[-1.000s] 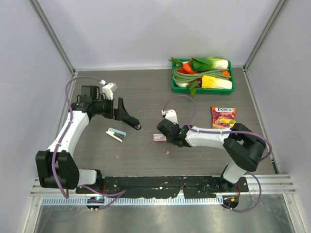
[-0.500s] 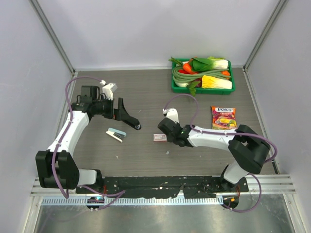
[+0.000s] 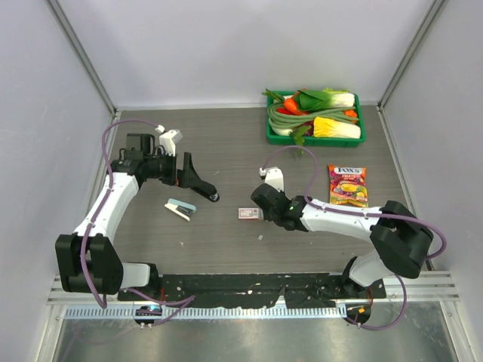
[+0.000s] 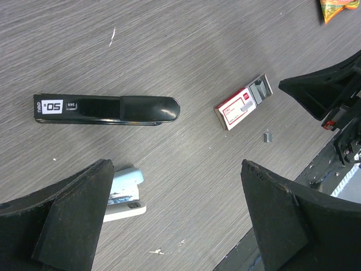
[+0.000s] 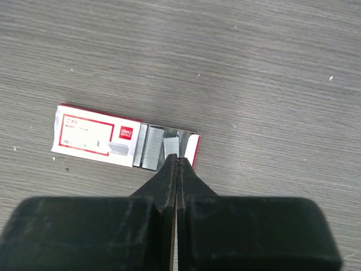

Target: Unload the staples from the stapler

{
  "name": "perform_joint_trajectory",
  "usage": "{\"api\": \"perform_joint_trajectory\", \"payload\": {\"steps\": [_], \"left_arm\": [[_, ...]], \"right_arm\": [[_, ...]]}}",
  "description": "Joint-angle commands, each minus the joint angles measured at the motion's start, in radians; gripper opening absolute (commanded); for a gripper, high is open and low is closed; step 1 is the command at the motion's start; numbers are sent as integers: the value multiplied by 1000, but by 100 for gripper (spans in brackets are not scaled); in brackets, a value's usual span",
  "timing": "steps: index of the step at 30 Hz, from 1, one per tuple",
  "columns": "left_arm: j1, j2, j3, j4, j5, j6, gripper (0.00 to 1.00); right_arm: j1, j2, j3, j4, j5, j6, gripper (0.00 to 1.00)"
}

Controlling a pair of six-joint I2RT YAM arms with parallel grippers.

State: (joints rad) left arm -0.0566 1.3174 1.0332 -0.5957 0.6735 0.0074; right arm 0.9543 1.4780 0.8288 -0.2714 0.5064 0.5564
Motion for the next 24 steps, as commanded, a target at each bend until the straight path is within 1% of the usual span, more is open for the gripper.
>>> {"api": "perform_joint_trajectory", "payload": {"steps": [1,7,11,18,24], "left_arm": [[6,-30,-4,25,26,-3,100],[8,-27,-4,27,29,-3,100],[6,-26,-4,27,28,-3,100],[8,-29,-5,27,26,-3,100],[9,-27,-5,28,29,-3,100]], "right_arm": [[3,16,-10,21,23,30,1],[1,31,9,75,61,-7,1],[-8,91,49,92,69,-39,1],[-29,166,81,115,38,-64,1],[-34,169,64,118,37,-69,1]]}}
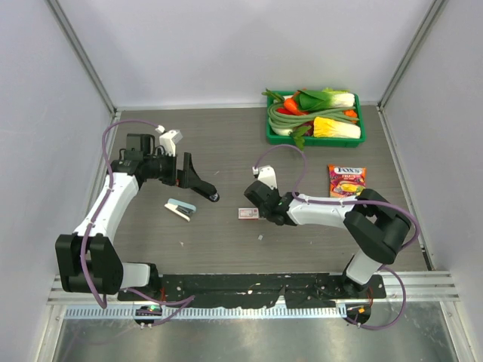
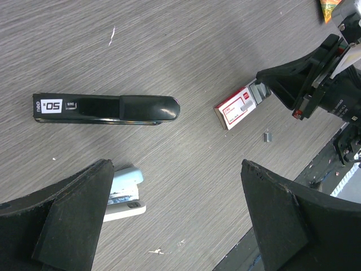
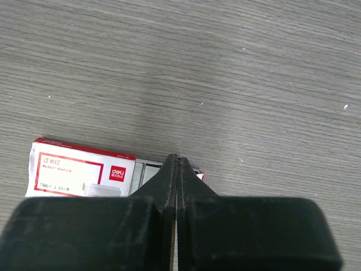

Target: Unload the staples from the stapler

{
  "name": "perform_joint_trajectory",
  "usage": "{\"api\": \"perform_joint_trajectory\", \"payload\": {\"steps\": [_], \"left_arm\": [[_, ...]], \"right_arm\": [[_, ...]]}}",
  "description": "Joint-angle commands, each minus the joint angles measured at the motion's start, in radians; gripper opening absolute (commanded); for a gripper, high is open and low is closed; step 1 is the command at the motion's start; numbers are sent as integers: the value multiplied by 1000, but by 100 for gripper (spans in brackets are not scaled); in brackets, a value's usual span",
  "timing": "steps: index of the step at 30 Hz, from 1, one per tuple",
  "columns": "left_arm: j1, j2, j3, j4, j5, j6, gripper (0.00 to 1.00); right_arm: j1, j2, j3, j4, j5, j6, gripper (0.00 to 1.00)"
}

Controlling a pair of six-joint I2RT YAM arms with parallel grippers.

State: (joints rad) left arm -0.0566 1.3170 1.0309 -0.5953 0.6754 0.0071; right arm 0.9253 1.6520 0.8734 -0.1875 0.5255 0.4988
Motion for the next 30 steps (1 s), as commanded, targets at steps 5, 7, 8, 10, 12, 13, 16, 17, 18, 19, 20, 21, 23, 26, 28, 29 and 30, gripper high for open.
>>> {"api": "perform_joint_trajectory", "payload": {"steps": [5,7,8,10,12,13,16,17,18,19,20,21,23,26,28,29,30], "left_arm": [[9,-25,0,26,27,-2,100],[9,-24,0,26,27,-2,100],[9,-25,1,26,27,-2,100],[11,-25,0,26,27,-2,100],[11,-25,0,26,26,-2,100],[12,-27,0,26,26,-1,100],[15,-27,-2,28,26,-2,100],[14,-25,-2,28,27,-2,100],[15,-27,-5,29,29,-2,100],[15,-27,-3,28,29,-2,100],[15,-28,-3,28,29,-2,100],[17,-27,-3,28,29,-2,100],[15,-27,-3,26,29,-2,100],[15,-29,-3,28,29,-2,100],[18,-29,-3,28,30,-4,100],[17,-30,-5,28,30,-1,100],[17,-30,-5,28,33,-2,100]], "right_arm": [[-6,-26,4,28,14,-8,1],[-6,-31,6,22,10,-9,1],[-6,-35,6,14,11,-11,1],[-6,-41,6,8,8,-9,1],[-6,-49,3,3,8,-9,1],[-6,-50,1,0,8,-6,1],[-6,-58,-4,-15,10,-2,1],[-6,-61,-5,-18,7,0,1],[-6,-70,-11,-18,7,4,1],[-6,-75,-14,-20,7,6,1],[-6,-77,-16,-21,8,6,1],[-8,-80,-17,-23,5,6,1],[-6,-75,-17,-24,5,4,1],[-6,-58,-5,-33,-5,3,1],[-6,-55,-4,-33,-4,6,1],[-6,-63,-7,-27,-2,7,1],[-6,-67,-11,-20,1,3,1]]}}
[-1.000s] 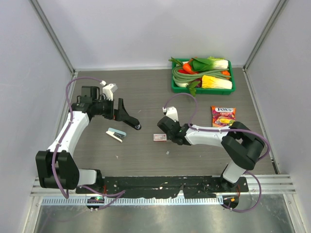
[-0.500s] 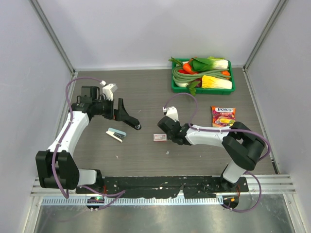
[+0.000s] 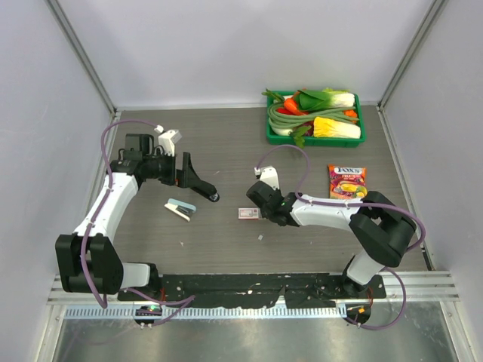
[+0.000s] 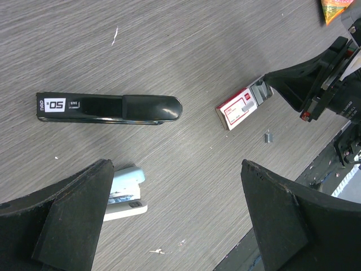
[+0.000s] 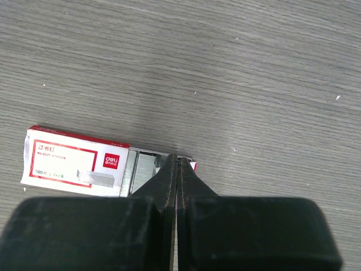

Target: Unload the staples from the stapler

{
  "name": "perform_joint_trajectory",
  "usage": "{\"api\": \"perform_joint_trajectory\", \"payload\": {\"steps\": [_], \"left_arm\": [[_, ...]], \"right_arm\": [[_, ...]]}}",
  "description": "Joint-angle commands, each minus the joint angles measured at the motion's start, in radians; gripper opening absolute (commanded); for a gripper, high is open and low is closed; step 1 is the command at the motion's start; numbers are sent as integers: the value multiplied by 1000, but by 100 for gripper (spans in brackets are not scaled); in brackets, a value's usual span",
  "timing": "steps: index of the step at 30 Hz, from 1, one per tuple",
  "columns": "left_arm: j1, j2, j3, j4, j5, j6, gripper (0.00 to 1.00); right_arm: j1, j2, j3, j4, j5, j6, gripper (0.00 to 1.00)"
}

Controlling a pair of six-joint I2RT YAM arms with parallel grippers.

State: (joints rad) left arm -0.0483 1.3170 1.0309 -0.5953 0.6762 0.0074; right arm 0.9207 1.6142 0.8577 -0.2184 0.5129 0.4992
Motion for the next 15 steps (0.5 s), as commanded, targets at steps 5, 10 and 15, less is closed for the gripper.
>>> {"api": "perform_joint_trajectory", "payload": {"steps": [5,10,15], "left_arm": [[8,-24,-2,26,39,-3,100],[8,-30,-3,26,37,-1,100],[8,-27,-6,28,36,-3,100]], "right_arm": [[-2,-37,23,39,30,-5,1],[-2,-22,35,62,10,-5,1],[1,-34,12,71,-13,-5,1]]}}
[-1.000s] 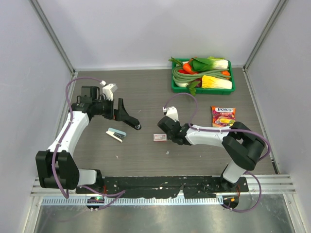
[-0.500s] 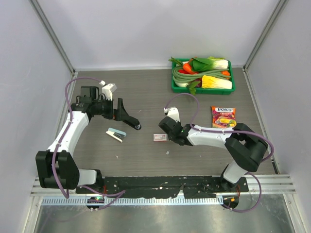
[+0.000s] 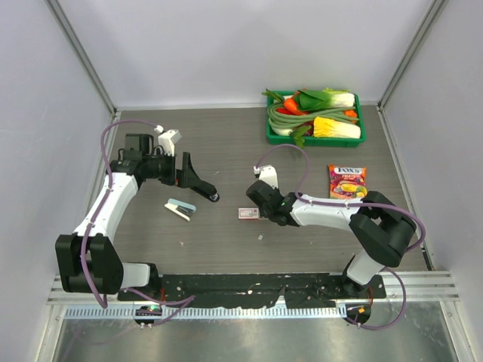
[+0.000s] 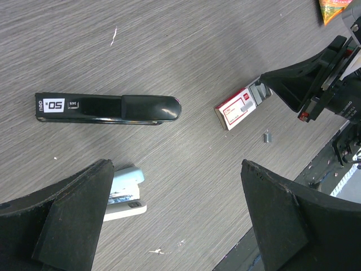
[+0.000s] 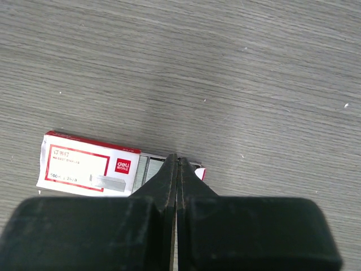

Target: Unload the staples from the stapler

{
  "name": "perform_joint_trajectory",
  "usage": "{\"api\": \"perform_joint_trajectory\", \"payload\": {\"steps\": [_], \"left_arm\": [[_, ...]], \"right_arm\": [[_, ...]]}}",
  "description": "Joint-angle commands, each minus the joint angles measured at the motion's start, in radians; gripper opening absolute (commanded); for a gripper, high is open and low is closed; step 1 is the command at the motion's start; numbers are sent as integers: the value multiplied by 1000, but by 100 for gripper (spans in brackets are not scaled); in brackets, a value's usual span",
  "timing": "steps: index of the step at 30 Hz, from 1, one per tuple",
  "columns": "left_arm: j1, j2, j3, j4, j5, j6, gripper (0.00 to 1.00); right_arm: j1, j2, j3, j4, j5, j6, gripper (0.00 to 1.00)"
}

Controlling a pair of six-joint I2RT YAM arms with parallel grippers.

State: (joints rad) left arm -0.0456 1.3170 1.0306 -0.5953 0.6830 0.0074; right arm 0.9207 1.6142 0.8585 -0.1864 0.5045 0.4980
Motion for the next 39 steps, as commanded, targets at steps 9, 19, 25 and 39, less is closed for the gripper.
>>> {"api": "perform_joint_trajectory", "payload": {"steps": [9,19,25,39], "left_arm": [[6,-27,-4,28,29,-3,100],[6,-33,-4,29,26,-3,100],[6,-35,-3,26,27,-3,100],[3,-19,-1,20,52,2,100]], "right_arm": [[1,-20,-12,12,-24,8,1],[1,-46,-38,-18,-34,24,1],[1,-77,14,-33,-3,10,1],[3,-241,-87,-99,9,85,1]]}}
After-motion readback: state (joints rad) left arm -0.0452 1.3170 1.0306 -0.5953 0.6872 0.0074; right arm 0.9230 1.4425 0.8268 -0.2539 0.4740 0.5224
